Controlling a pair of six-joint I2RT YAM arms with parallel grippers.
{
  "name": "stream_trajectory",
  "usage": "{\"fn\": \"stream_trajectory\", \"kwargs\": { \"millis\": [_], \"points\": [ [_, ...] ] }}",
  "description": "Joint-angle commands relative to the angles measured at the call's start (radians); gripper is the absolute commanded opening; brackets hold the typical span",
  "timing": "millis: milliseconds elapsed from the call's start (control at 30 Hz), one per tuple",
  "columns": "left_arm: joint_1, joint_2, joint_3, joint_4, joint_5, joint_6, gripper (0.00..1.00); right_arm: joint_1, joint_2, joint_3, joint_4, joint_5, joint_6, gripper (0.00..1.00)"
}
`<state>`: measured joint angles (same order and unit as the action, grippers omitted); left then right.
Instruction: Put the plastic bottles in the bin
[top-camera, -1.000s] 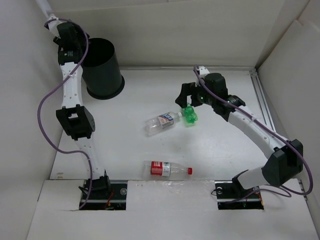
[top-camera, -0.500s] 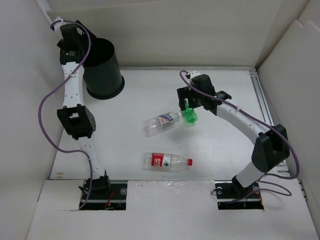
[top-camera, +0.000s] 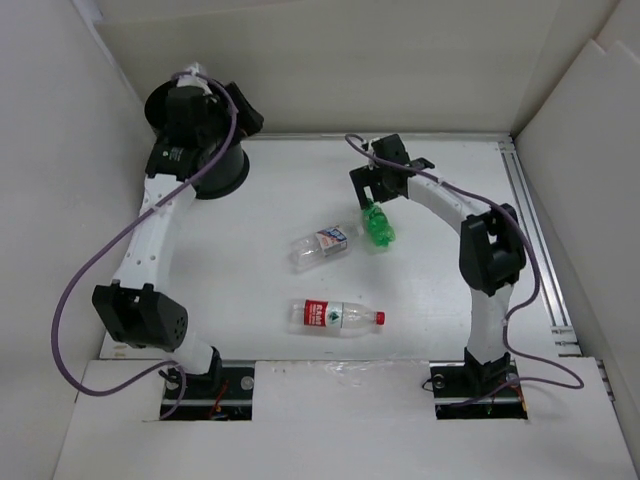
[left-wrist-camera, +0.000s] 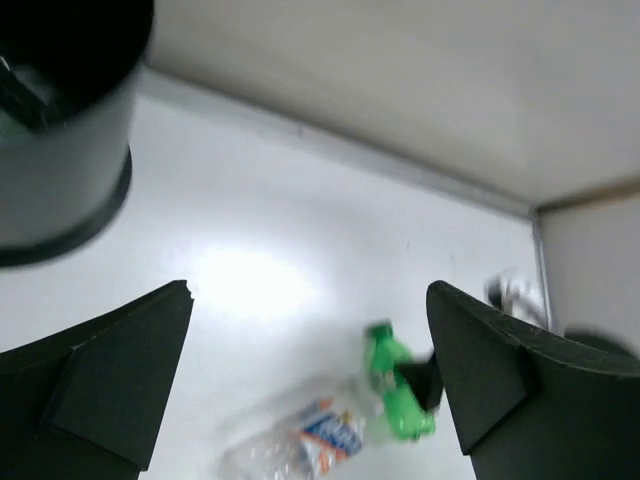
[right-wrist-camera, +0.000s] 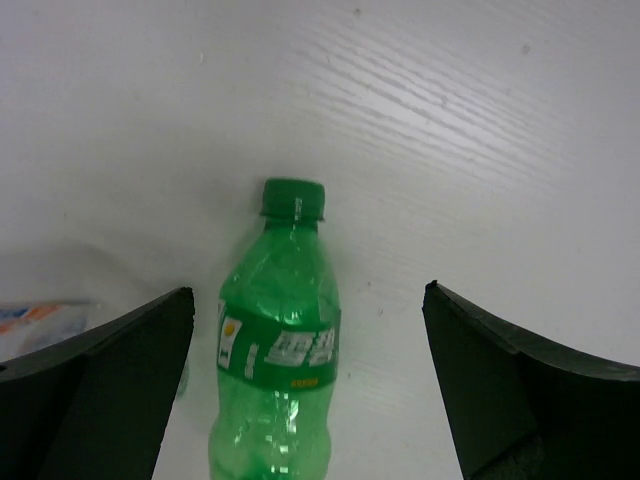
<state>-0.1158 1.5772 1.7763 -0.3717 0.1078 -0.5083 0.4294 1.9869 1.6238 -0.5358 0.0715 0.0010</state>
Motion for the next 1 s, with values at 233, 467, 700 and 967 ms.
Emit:
{"fn": "stream_trajectory", "kwargs": {
  "millis": [233,467,700,967],
  "points": [
    [-0.105,-0.193,-0.238,0.048,0.036,0.036,1.00,-0.014,0.174,0.101,-0.052,-0.076,0.010,0.99],
    [-0.105,-0.252,-0.299,0.048,0.049,0.045,1.00,-0.041,0.174,0.001,-0.003,-0.098,0.040,0.81],
    [-0.117,-0.237,-0.324,0.068,0.131,0.045,1.00,-0.050,0.174,-0.019,0.007,-0.110,0.051,0.09],
    [-0.294,-0.120,-0.275,0.068,0.230,0.097,1.00,-0.073,0.015,0.081,0.014,-0.134,0.140,0.00]
  ]
}}
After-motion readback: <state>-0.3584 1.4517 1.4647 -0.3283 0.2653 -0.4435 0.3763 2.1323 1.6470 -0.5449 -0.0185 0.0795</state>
